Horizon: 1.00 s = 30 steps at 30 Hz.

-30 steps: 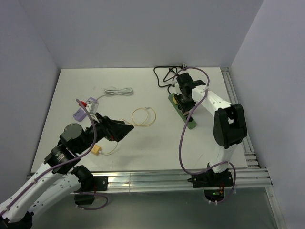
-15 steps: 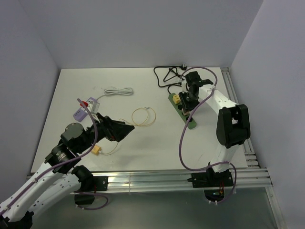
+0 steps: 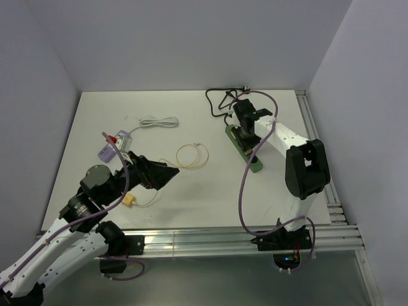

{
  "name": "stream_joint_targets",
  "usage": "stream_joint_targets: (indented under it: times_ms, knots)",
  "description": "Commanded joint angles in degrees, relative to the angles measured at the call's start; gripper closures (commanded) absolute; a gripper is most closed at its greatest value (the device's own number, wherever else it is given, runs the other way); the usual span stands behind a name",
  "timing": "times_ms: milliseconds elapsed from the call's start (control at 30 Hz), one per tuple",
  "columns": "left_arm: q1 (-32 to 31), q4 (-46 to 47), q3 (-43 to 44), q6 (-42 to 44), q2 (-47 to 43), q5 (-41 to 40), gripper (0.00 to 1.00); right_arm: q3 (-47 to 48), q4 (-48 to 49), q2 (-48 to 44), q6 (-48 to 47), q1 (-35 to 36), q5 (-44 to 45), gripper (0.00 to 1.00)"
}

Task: Insert the plug

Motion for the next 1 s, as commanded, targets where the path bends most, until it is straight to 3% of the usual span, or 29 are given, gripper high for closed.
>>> stream_joint_targets:
  times_ms: [0,233,333,500,600,833,967]
  knots:
    - [-0.1,1.72,-0.44,-0.84,-0.14,0.41,0.03,-6.2,2.98,6.5,2.57,-1.64,-1.14,1.0]
    - [-0.1,2.67,-1.23,-1.37,-0.93,0.32,0.03,-9.2,2.97,3.95,3.99,-5.6,-3.49,1.0]
    - [-0.1,3.21,-1.41,-1.72,-0.4,0.93,0.03,-9.2,4.2,3.51,4.52,-4.81,-7.79,1.0]
    - [-0.1,2.33,-1.41,-1.72,-0.66,0.58,0.03,-8.59,5.88,2.72,6.01,-1.39,-6.31,1.0]
    - [-0.1,2.15,-1.41,-1.98,-1.1,0.41,0.03,-7.19,4.65,3.77,6.36,-1.03,-3.24,0.92]
    - [-0.1,2.5,-1.76,-2.34,-1.46,0.15,0.03,-5.25,4.65,2.63,6.28,-0.59,-0.15,0.58]
    - [-0.1,3.12,-1.85,-2.51,-0.93,0.5,0.03,-3.84,3.95,2.98,6.19,-0.59,-0.69,0.52]
